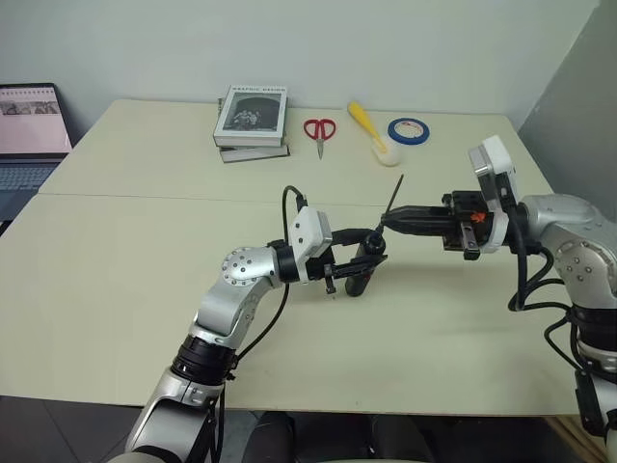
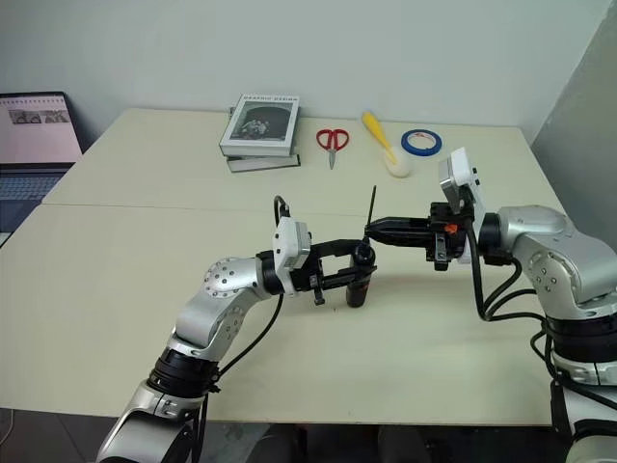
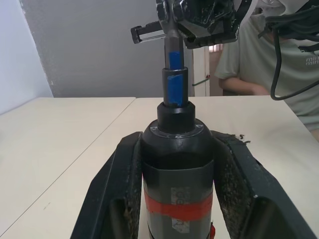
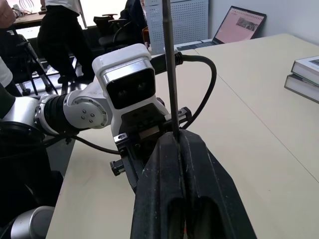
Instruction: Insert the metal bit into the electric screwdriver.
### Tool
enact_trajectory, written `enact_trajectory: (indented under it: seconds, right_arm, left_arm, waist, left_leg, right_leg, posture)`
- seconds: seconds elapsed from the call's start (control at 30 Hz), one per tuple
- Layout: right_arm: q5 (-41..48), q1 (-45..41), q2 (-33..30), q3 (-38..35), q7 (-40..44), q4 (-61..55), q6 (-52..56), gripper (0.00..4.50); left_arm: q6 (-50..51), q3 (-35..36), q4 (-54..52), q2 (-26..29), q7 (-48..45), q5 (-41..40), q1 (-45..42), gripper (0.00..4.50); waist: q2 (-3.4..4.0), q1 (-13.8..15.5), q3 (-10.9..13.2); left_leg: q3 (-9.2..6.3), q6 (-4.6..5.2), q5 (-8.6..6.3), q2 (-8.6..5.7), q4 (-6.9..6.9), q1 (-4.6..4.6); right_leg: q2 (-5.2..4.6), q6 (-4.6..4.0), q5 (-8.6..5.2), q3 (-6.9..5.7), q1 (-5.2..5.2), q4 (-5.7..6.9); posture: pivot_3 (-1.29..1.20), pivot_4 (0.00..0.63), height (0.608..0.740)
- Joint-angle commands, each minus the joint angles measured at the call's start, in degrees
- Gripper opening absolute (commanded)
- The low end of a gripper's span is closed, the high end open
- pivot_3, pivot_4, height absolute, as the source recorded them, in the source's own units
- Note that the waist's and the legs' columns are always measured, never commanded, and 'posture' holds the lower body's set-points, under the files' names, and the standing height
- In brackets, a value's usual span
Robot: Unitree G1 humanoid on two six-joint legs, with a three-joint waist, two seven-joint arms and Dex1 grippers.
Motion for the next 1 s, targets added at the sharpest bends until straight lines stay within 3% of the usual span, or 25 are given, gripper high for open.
enact_trajectory:
  seconds: [0.03,0.13,0.43,0.67,1.0]
  right_arm:
    - [-0.19,-0.32,-1.22,1.16,2.41,-0.96,0.55,0.0]
    - [-0.38,-0.21,-1.31,0.66,2.19,-0.91,0.27,0.49]
    - [-0.23,1.32,-3.98,-1.66,2.53,-2.52,0.08,2.87]
    - [-0.1,6.0,-8.19,-7.14,0.66,-5.61,-0.56,4.43]
    - [-6.23,20.62,-11.88,-15.37,-5.3,-17.84,-6.54,4.5]
  left_arm:
    - [1.02,0.59,1.29,0.89,1.57,1.84,0.48,1.64]
    - [1.06,0.58,1.25,0.88,1.65,1.85,0.53,1.64]
    - [1.25,0.3,1.34,0.53,2.14,1.71,-0.28,1.64]
    - [3.55,0.55,0.5,2.43,4.81,5.33,-6.71,1.64]
    - [3.98,-5.7,16.72,13.83,-1.56,20.4,-27.54,1.64]
  waist:
    - [0.0,0.01,0.0]
    - [0.0,-0.01,0.0]
    - [0.0,-0.05,0.0]
    - [-0.06,0.07,0.05]
    - [-0.05,0.16,0.08]
  left_leg:
    - [0.0,0.0,0.0,0.0,0.0,0.0]
    - [0.0,0.0,0.0,0.0,0.0,0.0]
    - [0.01,0.0,0.0,0.0,0.0,-0.02]
    - [0.01,0.0,0.0,0.0,0.01,-0.07]
    - [-0.03,-0.01,0.01,-0.02,0.0,-0.84]
  right_leg:
    - [0.0,0.0,0.0,0.0,0.0,0.0]
    - [0.0,0.0,0.0,0.0,0.0,0.0]
    - [0.0,0.01,0.0,0.0,-0.02,-0.01]
    - [0.0,0.03,0.02,0.0,-0.02,-0.07]
    - [0.0,0.41,0.25,-0.05,-0.71,-0.19]
  posture:
    - [0.0,0.15,0.74]
    - [0.0,0.15,0.74]
    - [0.0,0.15,0.74]
    - [0.0,0.15,0.74]
    - [0.0,0.15,0.74]
